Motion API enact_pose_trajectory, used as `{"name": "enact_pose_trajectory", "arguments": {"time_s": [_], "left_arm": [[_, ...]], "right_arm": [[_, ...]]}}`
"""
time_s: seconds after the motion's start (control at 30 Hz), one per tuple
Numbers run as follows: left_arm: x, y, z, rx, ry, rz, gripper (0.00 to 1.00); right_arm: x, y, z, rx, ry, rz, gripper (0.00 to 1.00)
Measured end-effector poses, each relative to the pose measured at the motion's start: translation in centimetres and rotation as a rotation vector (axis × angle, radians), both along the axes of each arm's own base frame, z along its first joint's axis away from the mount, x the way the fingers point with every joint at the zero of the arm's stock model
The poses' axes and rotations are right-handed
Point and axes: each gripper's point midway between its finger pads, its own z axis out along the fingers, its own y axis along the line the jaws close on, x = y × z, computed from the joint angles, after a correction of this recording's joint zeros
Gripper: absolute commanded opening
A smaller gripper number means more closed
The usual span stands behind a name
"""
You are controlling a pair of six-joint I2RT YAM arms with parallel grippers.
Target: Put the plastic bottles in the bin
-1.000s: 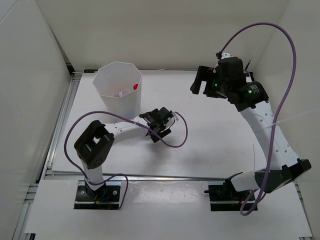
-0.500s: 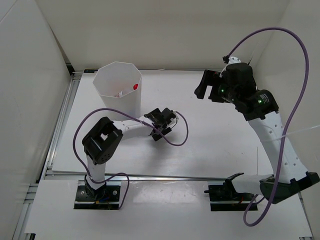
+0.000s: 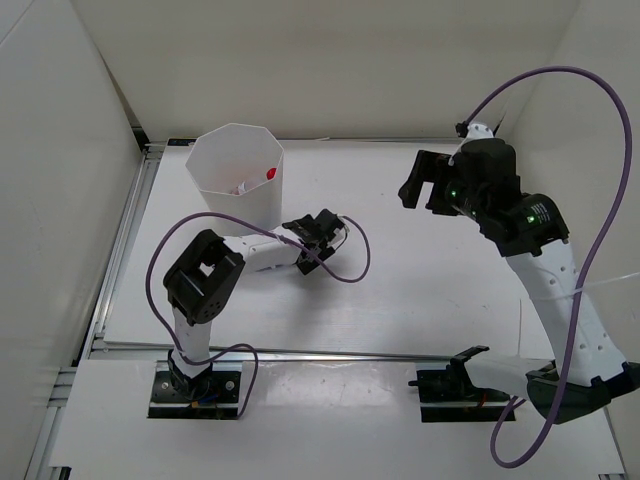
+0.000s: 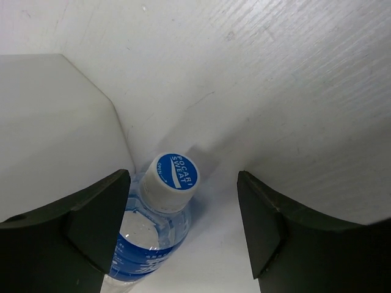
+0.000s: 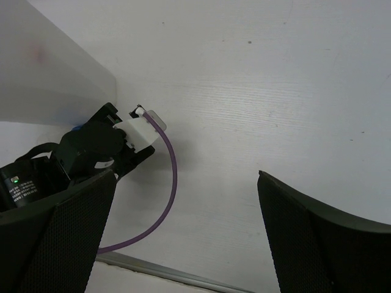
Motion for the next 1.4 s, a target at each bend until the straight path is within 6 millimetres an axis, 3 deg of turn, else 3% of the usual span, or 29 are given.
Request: {"name": "enact_pose_trajectory", "arguments": {"time_s": [0.17, 0.3, 0.57, 0.63, 0.7, 0.9, 1.2, 1.4], "left_arm": [[-0.3, -0.4, -0.3, -0.025, 0.020, -0.007, 0.60], [-0.5, -0.8, -0.5, -0.045, 0.036, -0.013, 0.50], [-0.7, -1.1, -0.7, -0.065, 0.052, -0.016, 0.42], [-0.8, -1.2, -0.8, -0.068, 0.053, -0.016, 0.50], [-0.8, -1.2, -0.8, -0.070, 0.055, -0.015, 0.71], [-0.4, -1.1, -0.2, -0.068, 0.025, -0.020, 0.91], [-1.6, -0.2, 0.0, -0.069, 0.035, -0.037, 0.98], [-4.1, 0.1, 0.0, -0.090, 0.109, -0.098, 0.98]], "right_arm": [[-0.1, -0.2, -0.5, -0.013, 0.013, -0.006, 1.00], [-0.1, -0.2, -0.5, -0.015, 0.014, -0.006, 1.00], [-0.1, -0.3, -1.1, -0.023, 0.028, -0.008, 1.00], [-0.1, -0.3, -1.4, -0.027, 0.036, -0.009, 1.00], [-0.1, -0.3, -1.5, -0.028, 0.037, -0.009, 1.00], [-0.1, -0.3, -1.6, -0.030, 0.041, -0.009, 1.00], [-0.1, -0.4, -2.2, -0.037, 0.051, -0.013, 1.00], [0.0, -0.6, -3.1, -0.052, 0.068, -0.022, 1.00]]}}
